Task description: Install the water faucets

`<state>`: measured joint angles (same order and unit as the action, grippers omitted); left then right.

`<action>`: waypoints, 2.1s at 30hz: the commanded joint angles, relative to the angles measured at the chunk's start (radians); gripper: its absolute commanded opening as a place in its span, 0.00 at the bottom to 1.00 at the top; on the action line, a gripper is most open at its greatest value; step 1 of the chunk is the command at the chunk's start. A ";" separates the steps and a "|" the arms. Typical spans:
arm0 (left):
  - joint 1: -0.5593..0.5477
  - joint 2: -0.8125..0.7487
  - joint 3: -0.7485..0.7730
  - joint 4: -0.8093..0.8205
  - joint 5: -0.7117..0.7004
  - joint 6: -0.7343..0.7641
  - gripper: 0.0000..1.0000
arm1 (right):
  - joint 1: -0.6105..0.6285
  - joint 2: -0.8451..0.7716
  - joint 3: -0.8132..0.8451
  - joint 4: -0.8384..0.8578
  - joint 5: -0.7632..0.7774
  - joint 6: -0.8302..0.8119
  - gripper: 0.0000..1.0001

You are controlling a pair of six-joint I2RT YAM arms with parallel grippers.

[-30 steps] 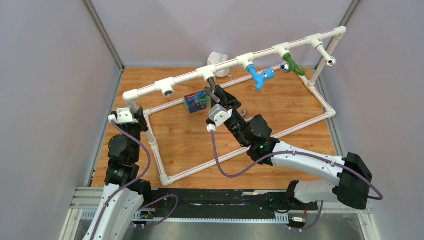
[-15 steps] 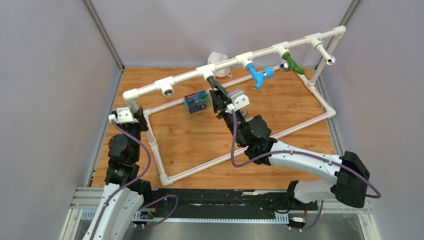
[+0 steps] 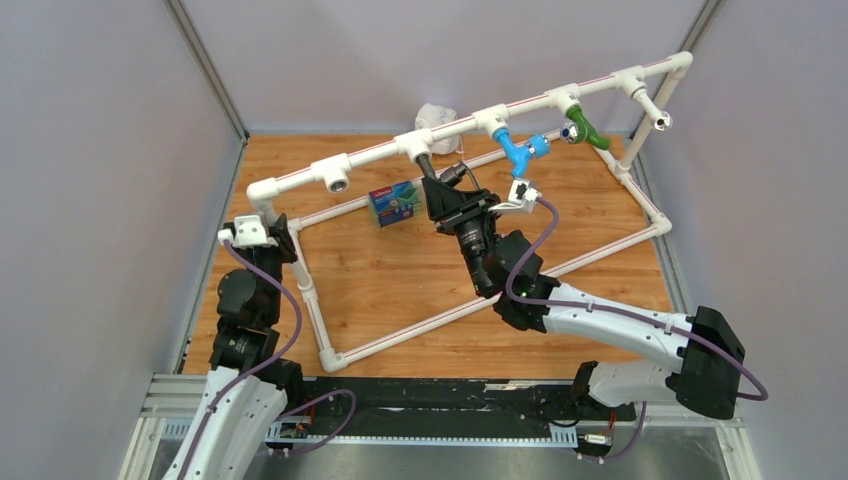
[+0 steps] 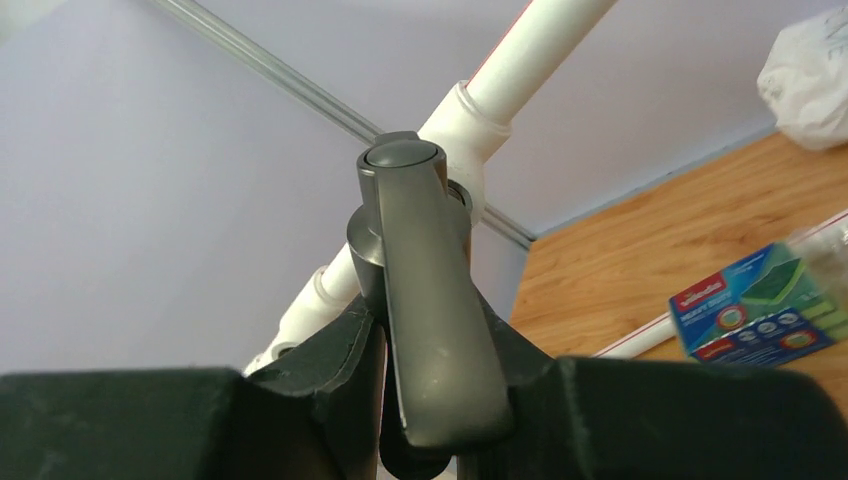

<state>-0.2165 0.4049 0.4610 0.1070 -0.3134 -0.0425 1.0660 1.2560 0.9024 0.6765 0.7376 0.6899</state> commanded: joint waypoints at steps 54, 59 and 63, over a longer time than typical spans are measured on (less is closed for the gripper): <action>-0.007 0.006 0.024 -0.004 -0.009 -0.007 0.00 | -0.018 -0.239 0.139 -0.660 -0.500 -2.475 0.88; -0.007 0.000 0.022 -0.003 -0.012 -0.005 0.00 | -0.018 -0.155 0.187 -0.658 -0.458 -2.526 0.85; -0.007 -0.005 0.021 -0.003 -0.013 -0.005 0.00 | -0.020 -0.098 0.217 -0.660 -0.423 -2.529 0.82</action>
<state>-0.2241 0.4072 0.4610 0.0975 -0.3199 -0.0395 1.0424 1.1221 1.0561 0.0048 0.2527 -1.7771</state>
